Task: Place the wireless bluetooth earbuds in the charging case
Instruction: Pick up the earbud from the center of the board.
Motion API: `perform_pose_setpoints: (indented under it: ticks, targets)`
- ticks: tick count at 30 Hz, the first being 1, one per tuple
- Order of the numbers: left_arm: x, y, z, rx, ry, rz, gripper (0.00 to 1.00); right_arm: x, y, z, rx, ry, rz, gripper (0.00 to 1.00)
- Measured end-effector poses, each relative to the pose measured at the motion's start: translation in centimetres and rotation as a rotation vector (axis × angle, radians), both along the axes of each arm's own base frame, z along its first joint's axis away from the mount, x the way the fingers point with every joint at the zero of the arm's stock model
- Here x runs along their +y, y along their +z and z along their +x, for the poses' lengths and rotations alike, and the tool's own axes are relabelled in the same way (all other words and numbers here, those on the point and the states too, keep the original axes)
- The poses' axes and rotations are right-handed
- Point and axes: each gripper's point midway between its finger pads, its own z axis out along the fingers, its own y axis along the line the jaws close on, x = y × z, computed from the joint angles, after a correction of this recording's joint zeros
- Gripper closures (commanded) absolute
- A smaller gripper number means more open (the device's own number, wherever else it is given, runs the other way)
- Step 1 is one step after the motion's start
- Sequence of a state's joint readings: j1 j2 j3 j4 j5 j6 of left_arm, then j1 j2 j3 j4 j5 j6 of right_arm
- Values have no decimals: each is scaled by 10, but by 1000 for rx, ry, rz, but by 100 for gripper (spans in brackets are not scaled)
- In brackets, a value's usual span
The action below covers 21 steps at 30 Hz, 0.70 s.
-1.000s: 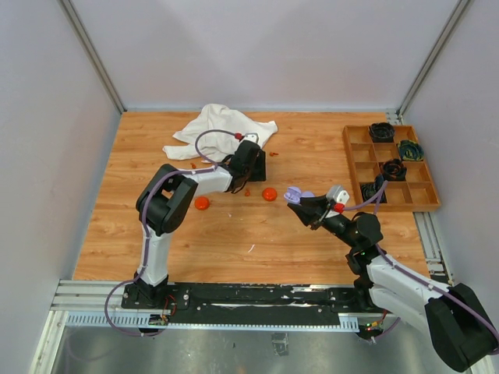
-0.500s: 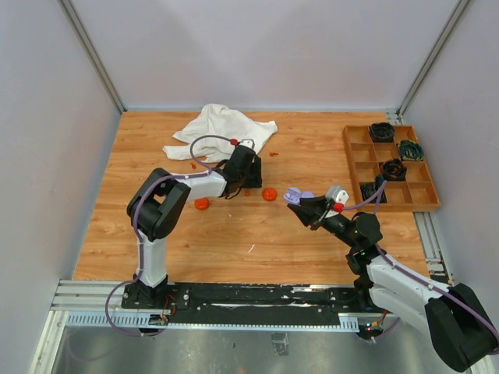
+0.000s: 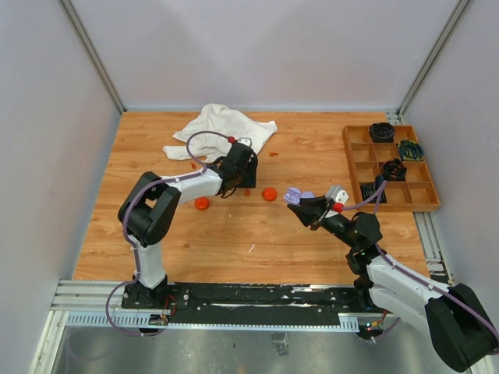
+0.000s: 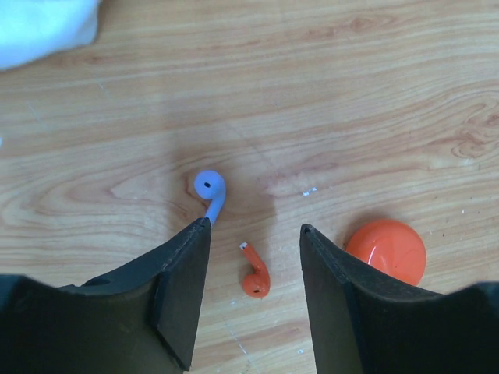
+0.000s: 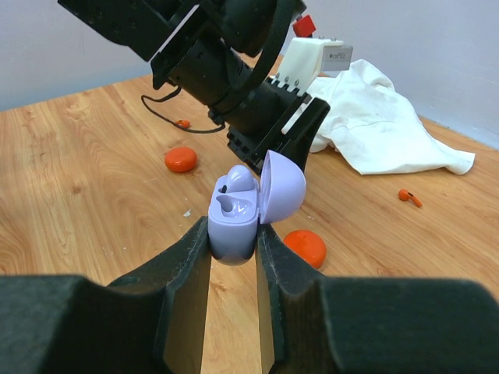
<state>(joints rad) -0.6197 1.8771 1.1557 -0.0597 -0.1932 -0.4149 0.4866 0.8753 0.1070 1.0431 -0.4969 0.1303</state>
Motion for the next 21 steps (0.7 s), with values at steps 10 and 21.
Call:
perform_pose_setpoints:
  ticks: [10,21]
  targets:
    - [6,21,38,-17,-2,59,54,0,-2,0,8,0,-4,98]
    - [15,-19,34,113,-39,115,63,0,-5,0,17,0,-9,98]
